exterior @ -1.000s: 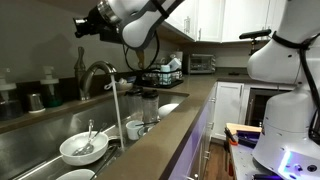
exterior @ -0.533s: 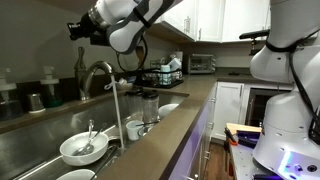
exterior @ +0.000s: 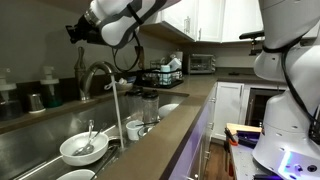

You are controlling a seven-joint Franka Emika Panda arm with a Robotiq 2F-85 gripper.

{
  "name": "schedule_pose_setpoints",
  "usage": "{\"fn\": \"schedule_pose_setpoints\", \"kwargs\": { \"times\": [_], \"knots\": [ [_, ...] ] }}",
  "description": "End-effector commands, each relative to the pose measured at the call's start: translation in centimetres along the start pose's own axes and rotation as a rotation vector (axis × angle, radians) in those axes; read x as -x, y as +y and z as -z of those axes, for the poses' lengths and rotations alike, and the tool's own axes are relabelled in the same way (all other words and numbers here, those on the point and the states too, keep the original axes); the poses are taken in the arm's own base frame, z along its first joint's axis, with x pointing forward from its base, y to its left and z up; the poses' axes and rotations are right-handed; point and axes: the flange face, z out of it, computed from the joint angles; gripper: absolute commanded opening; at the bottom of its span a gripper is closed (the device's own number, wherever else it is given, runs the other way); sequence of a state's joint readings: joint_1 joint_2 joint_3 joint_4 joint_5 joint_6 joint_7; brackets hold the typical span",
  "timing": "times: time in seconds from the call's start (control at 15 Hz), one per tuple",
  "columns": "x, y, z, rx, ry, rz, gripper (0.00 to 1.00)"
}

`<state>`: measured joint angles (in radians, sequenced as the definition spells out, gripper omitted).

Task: Close the tap

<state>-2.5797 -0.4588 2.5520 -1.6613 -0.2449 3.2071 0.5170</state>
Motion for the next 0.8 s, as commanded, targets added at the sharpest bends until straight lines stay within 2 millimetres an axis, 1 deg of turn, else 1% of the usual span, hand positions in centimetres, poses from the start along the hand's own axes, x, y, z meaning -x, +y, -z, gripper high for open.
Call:
{"fn": "schedule_pose_setpoints", "kwargs": {
  "times": [0.0, 0.13, 0.47, 0.53, 0.6, 0.73],
  "knots": [
    [-1.2, 0.9, 0.3, 0.009, -0.034, 0.018, 0.04],
    [-1.4, 1.7, 0.1, 0.019, -0.04, 0.022, 0.04],
    [-1.8, 2.3, 0.7, 0.007, -0.056, 0.023, 0.04],
    [-0.9, 1.8, 0.5, 0.001, -0.063, 0.025, 0.04],
    [-0.9, 1.6, 0.6, -0.003, -0.069, 0.028, 0.04],
    [-0.1, 1.1, 0.8, -0.007, -0.082, 0.033, 0.05]
  ]
}}
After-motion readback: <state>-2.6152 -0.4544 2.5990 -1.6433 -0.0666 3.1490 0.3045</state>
